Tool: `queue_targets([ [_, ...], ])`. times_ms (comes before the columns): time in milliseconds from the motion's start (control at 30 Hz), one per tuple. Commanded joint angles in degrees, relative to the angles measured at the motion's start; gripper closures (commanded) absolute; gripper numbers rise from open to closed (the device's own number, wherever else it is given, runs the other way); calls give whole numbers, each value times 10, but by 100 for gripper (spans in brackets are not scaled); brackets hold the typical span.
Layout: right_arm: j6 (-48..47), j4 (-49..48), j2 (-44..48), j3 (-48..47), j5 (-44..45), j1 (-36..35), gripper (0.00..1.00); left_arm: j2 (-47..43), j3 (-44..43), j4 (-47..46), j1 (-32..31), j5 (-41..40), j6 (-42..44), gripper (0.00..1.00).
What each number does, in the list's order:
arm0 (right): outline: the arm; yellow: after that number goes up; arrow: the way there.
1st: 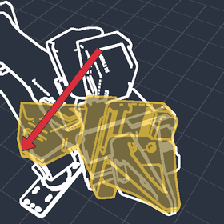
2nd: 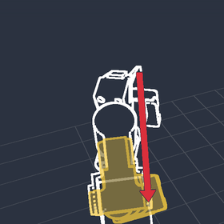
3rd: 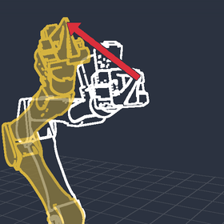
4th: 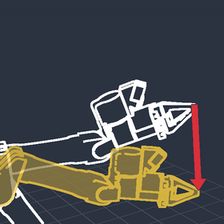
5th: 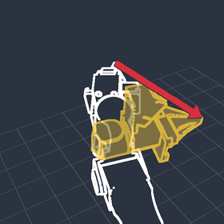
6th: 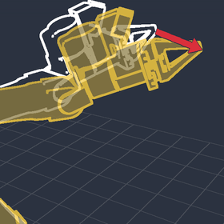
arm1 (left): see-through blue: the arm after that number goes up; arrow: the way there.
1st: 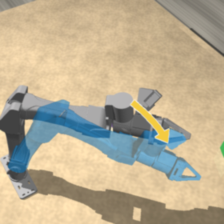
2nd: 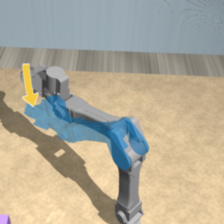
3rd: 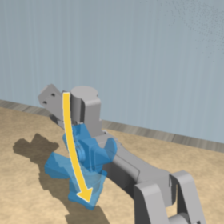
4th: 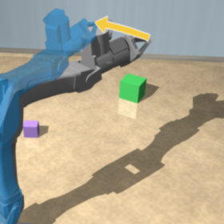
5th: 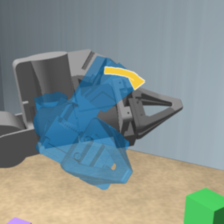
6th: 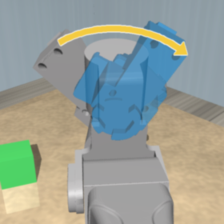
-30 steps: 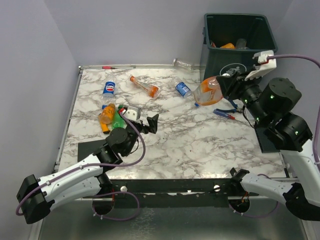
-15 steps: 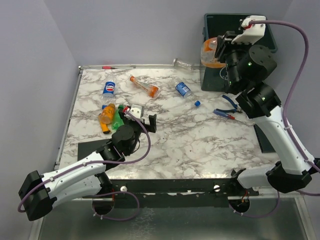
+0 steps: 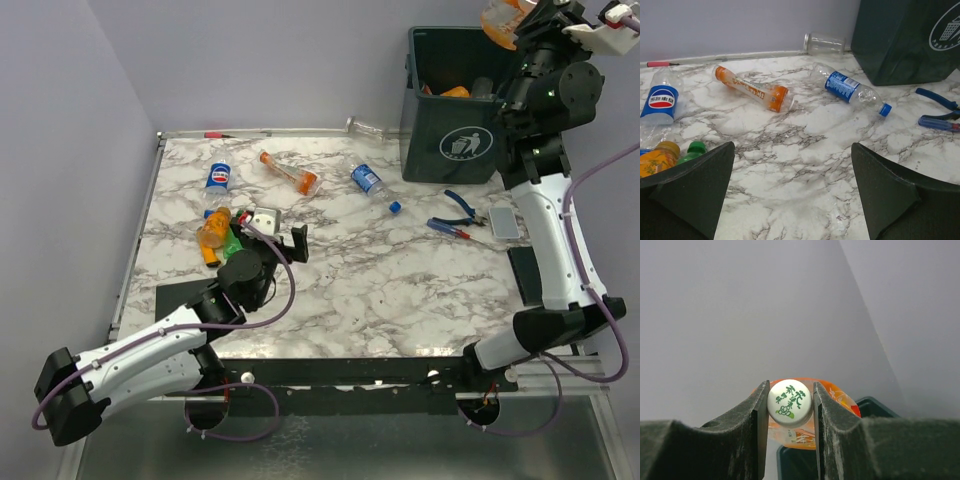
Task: Put the plastic bottles in the bin
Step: Place the plastic bottle in the trash bin.
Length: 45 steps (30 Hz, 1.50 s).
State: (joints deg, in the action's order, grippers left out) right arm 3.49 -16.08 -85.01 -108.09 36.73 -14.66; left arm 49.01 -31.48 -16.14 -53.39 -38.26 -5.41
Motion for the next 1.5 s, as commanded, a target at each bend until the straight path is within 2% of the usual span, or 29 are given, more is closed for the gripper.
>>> queue_targets([
  [0,50,-62,-47,-21,-8,39,100,-27,-5,-19,-2,-3,-1,1],
  [133,142,-15,-93,-33,-18,91,100,-28,-6,-16,-2,1,-3,1],
  [267,237,76,-167,-96,-78,142,100,-23,-4,-10,-2,5,-11,1],
  [433,240,145,-266,-197,-117,143,100,-2,-12,0,-2,7,-10,1],
  [733,257,222,-326,-201,-154,143,100,5,-20,13,-3,7,-7,1],
  [833,276,280,-347,-226,-176,143,100,6,-20,13,-2,9,-9,1],
  [933,295,327,-365,-254,-219,143,100,9,-20,14,-3,15,-12,1],
  [1233,330,355,-377,-280,-402,143,100,11,-22,18,-2,20,-13,1],
  [1333,308,389,-382,-307,-382,143,100,11,-21,19,-3,20,-14,1],
  [1467,262,477,-392,-331,-283,143,100,9,-23,22,-3,20,-16,1],
])
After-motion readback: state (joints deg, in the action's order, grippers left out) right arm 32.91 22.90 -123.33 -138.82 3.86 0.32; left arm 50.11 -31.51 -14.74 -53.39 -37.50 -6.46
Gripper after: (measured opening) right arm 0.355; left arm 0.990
